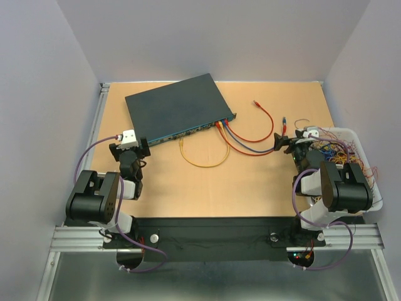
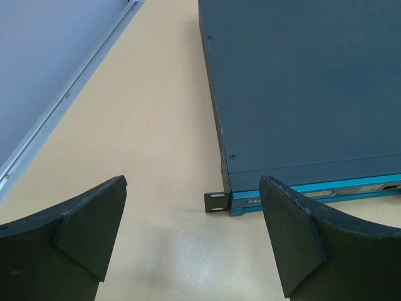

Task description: Insert the plug into the switch port

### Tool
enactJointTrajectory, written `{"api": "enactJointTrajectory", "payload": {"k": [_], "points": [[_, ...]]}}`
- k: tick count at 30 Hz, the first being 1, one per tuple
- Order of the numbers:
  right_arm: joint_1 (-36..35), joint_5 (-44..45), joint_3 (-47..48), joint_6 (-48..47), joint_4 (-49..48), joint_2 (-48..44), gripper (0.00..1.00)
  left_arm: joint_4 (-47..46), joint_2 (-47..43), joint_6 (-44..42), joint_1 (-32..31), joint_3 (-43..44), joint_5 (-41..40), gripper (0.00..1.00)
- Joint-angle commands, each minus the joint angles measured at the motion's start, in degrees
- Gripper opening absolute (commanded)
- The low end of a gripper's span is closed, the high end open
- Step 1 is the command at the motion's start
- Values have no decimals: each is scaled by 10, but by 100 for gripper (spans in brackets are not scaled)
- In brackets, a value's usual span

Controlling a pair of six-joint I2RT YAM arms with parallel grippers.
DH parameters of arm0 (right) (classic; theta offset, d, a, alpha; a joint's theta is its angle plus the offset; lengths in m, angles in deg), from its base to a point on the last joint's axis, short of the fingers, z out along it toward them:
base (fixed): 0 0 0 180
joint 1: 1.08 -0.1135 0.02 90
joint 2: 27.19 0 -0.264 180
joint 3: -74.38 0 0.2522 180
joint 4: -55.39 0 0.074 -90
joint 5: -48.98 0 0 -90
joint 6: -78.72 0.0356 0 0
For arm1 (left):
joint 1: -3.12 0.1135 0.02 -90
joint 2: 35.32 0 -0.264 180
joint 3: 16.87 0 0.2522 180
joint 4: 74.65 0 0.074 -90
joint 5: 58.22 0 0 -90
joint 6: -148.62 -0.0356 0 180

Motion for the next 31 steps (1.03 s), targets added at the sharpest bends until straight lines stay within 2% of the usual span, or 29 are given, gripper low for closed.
{"api": "enactJointTrajectory", "payload": {"k": [1, 31], "points": [[0, -20, -17, 6, 41, 19, 100, -166, -12, -2, 2, 11, -9, 99], [-12, -11, -12, -6, 57, 16, 100, -166, -11, -1, 2, 11, -9, 99]]}}
